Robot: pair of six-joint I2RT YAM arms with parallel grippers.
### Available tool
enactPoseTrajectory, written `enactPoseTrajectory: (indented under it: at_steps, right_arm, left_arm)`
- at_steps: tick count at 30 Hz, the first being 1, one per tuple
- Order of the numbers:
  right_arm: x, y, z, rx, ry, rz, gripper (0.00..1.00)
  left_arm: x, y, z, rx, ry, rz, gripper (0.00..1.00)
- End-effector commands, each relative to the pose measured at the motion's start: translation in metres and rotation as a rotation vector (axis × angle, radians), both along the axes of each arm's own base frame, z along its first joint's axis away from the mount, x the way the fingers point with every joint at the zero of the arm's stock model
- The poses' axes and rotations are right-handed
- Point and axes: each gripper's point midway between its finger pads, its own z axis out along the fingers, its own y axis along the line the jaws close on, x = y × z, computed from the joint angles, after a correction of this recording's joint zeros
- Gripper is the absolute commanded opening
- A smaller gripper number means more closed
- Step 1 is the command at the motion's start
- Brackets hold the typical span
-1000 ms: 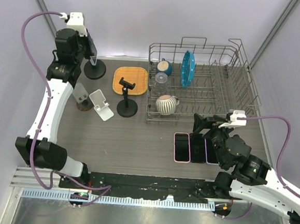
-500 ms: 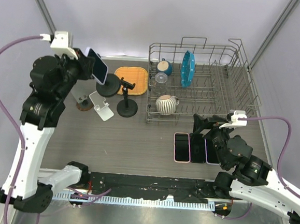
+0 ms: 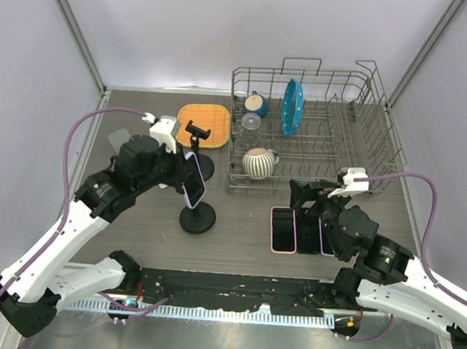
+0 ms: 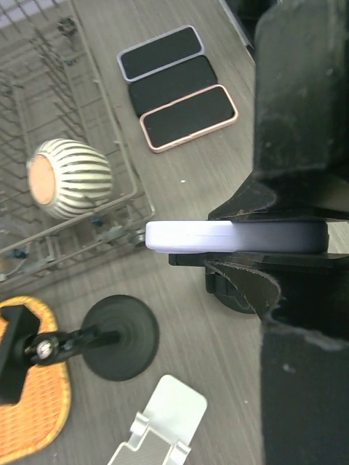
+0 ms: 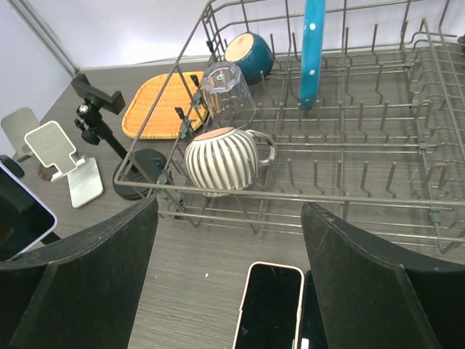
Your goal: Remove the phone from the phone stand
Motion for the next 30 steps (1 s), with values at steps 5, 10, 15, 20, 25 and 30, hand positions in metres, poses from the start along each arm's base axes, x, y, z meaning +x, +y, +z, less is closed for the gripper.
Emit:
enactPoseTrajectory:
  at_steps: [5, 10, 15, 20, 25, 30]
  right_arm:
    - [0.003, 0.03, 0.006, 0.021, 0.026, 0.076, 0.84]
    - [0.005, 0.045, 0.001, 0.014, 0.043, 0.114, 0.84]
    - [0.007, 0.064, -0.006, -0.007, 0.059, 0.163, 0.83]
    - [0.006, 0.084, -0.01, -0.01, 0.071, 0.231, 0.82]
    - [0.006, 0.098, -0.014, -0.016, 0.081, 0.273, 0.82]
    - [0.004, 0.11, -0.012, -0.017, 0.086, 0.324, 0.82]
  left_arm:
    - [-0.002, -0.028, 0.037, -0.107, -0.218, 0.073, 0.0]
    - [-0.01, -0.042, 0.026, -0.073, -0.247, 0.122, 0.0]
    - [-0.006, -0.048, 0.012, 0.003, -0.258, 0.226, 0.0]
    - [-0.006, -0.065, 0.003, -0.01, -0.229, 0.226, 0.09]
    - [-0.007, -0.066, 0.003, -0.039, -0.224, 0.224, 0.39]
    - [-0.012, -0.064, 0.009, -0.053, -0.22, 0.202, 0.73]
